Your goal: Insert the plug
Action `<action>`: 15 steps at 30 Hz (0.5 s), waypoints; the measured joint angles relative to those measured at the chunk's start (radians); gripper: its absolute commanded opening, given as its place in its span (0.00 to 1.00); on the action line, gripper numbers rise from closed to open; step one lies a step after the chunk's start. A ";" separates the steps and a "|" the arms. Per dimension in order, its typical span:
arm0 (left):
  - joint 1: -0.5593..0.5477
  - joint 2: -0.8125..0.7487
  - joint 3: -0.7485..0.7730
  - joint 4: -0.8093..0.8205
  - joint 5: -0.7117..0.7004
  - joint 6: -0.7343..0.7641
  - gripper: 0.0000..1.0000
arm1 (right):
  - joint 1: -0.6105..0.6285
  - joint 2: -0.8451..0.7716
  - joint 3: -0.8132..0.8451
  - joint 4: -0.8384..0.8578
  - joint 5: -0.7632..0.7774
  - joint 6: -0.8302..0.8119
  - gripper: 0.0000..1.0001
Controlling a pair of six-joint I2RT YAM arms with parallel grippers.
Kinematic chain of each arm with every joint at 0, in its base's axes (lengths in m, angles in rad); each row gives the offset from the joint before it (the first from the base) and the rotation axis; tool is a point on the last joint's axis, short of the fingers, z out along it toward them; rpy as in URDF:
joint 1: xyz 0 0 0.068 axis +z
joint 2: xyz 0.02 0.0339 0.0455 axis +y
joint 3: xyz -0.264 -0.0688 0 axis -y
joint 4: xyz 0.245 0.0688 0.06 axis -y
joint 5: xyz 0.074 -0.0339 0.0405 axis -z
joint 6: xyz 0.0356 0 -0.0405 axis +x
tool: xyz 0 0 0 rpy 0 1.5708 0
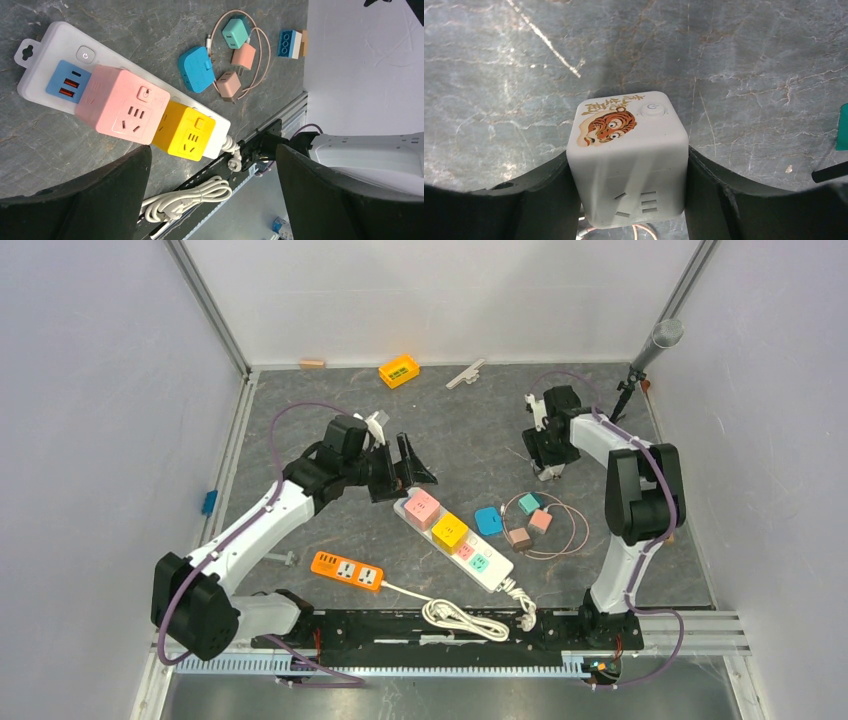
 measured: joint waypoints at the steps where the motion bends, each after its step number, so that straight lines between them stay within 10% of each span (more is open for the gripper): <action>1: 0.000 0.000 0.005 0.000 0.000 0.000 1.00 | 0.000 -0.009 -0.005 -0.002 -0.007 -0.002 0.21; 15: 0.022 -0.005 0.093 -0.109 -0.001 0.010 1.00 | 0.038 -0.441 -0.083 -0.023 -0.224 -0.060 0.13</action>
